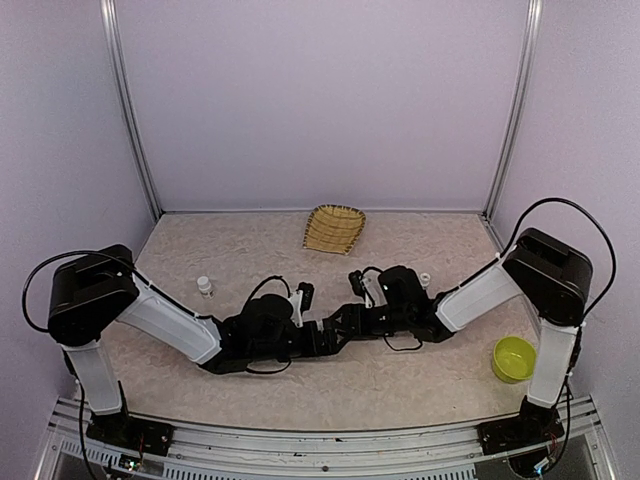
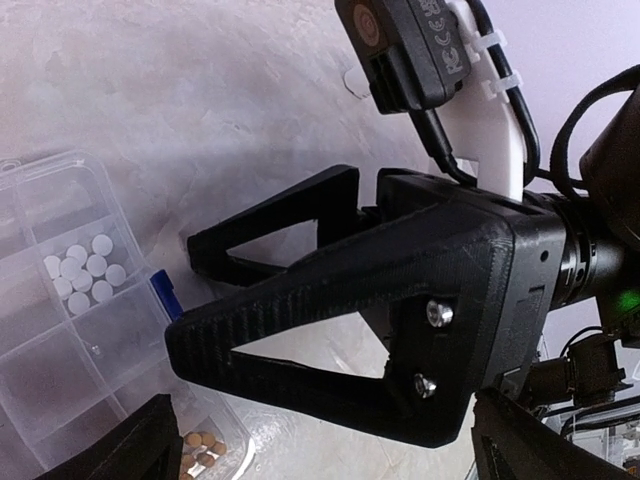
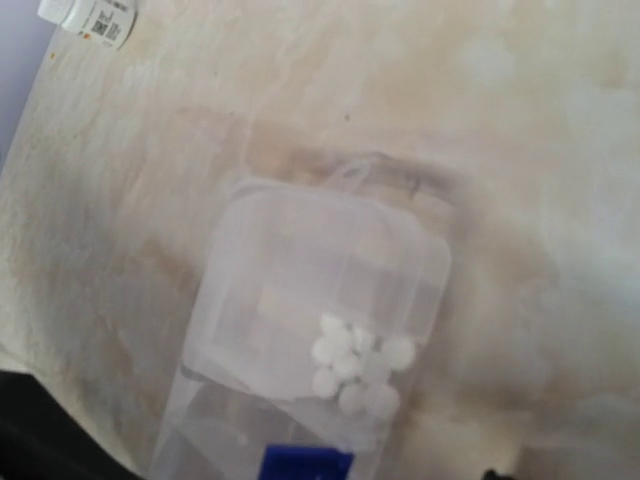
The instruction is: Sort the pills into containers
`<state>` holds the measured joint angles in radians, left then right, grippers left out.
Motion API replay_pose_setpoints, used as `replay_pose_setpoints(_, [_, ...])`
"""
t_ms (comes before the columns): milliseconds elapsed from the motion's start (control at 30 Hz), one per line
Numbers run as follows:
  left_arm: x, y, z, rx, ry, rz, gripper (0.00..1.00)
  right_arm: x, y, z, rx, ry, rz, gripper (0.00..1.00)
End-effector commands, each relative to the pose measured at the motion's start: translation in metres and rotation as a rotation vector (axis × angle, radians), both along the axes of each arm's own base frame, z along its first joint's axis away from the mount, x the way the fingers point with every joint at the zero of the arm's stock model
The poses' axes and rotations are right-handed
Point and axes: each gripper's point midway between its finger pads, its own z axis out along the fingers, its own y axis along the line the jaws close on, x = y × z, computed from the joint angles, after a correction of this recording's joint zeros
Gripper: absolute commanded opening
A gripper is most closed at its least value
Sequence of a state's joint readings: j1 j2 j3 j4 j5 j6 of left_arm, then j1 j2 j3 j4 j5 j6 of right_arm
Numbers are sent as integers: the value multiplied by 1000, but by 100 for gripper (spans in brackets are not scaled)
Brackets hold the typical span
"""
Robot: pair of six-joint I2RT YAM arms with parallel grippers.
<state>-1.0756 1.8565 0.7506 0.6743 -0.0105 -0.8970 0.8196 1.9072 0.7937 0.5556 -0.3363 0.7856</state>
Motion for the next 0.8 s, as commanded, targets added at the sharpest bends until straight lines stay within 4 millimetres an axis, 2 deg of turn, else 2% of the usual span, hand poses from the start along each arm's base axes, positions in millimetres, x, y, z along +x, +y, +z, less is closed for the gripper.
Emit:
replay_pose_setpoints(0, [-8,3,-16,37,26,-25,99,5,0,-16,-69,15,-22,70])
replay_pose_setpoints(367, [-8,6,-20,42,31,-21,99,10,-23,-30,-207,7,-94,69])
replay_pose_setpoints(767, [-9,5,-19,35,33,-24,99,10,-29,-42,-265,16,-92,69])
